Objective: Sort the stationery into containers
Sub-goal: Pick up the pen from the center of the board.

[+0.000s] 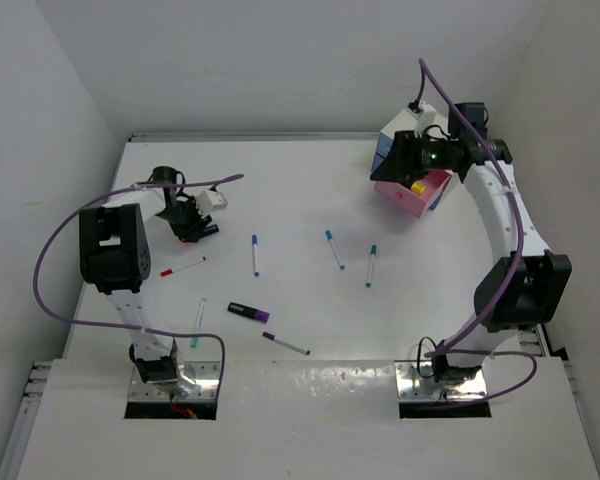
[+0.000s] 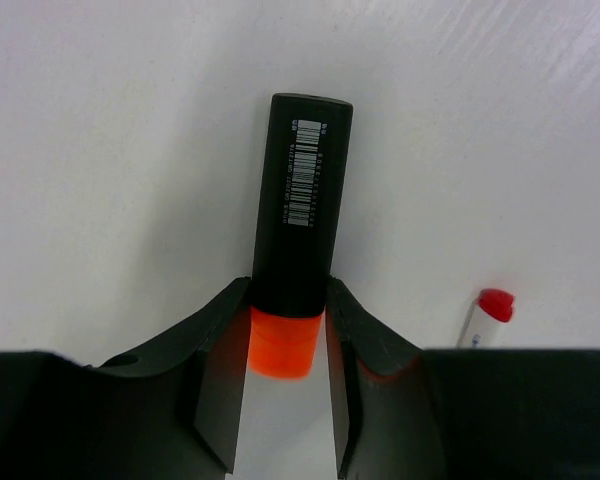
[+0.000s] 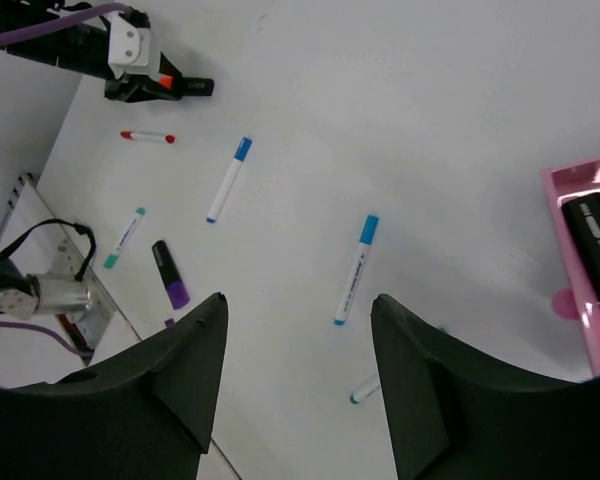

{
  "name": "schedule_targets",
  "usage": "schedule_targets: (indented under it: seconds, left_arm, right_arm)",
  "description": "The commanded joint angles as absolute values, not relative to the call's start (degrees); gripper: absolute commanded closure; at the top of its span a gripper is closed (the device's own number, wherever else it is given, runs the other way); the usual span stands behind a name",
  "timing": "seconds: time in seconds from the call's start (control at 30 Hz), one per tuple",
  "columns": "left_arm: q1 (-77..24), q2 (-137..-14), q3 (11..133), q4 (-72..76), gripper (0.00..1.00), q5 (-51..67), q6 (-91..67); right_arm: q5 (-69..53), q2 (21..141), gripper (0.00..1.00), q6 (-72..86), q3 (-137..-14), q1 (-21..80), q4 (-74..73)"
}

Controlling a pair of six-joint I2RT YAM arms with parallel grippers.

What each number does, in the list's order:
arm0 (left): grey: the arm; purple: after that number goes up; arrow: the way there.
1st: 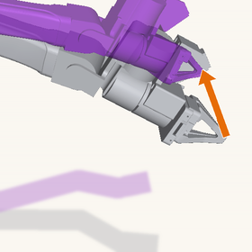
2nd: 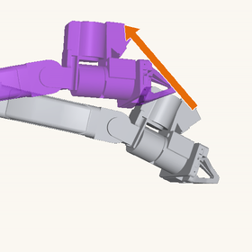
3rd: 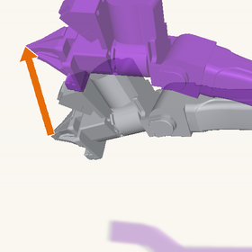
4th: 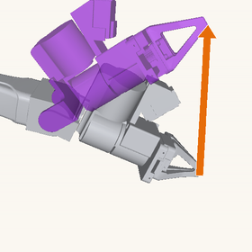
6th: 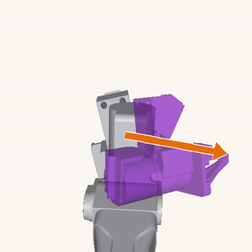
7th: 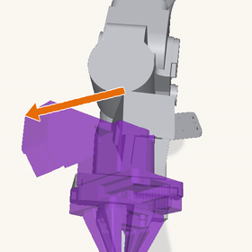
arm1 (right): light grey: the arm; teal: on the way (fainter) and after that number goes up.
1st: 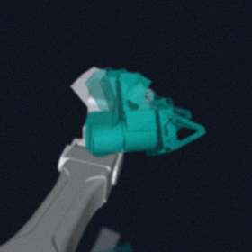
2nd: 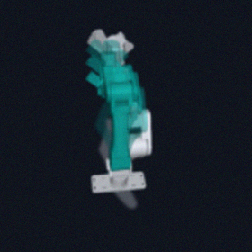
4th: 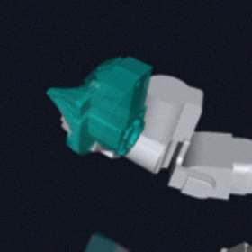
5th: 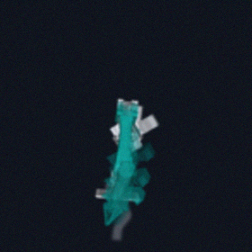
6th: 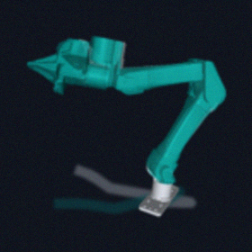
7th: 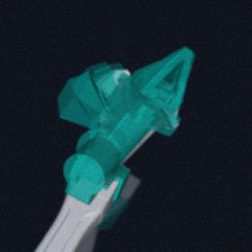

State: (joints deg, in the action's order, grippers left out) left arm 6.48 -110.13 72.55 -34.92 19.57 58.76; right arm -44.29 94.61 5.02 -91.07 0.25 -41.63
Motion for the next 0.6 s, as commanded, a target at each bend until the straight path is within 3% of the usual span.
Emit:
schedule_targets:
  seconds: [0.0,0.17,0.47,0.57]
  left_arm:
    - [6.59,-107.15,74.7,-38.58,0.93,24.59,55.3]
    - [4.24,-93.57,79.37,-34.56,0.98,33.48,32.65]
    - [-9.91,-74.9,77.96,-22.95,1.0,19.09,0.55]
    - [-11.42,-72.43,77.17,-20.14,1.0,21.17,-7.81]
  right_arm:
    - [-45.97,90.62,0.42,11.67,-87.99,2.19,-32.91]
    - [-42.55,88.6,0.42,29.86,-80.69,5.52,-18.32]
    - [-34.54,87.89,0.4,38.58,-81.82,18.09,-4.94]
    - [-32.35,89.38,0.39,40.78,-85.51,21.08,-2.13]
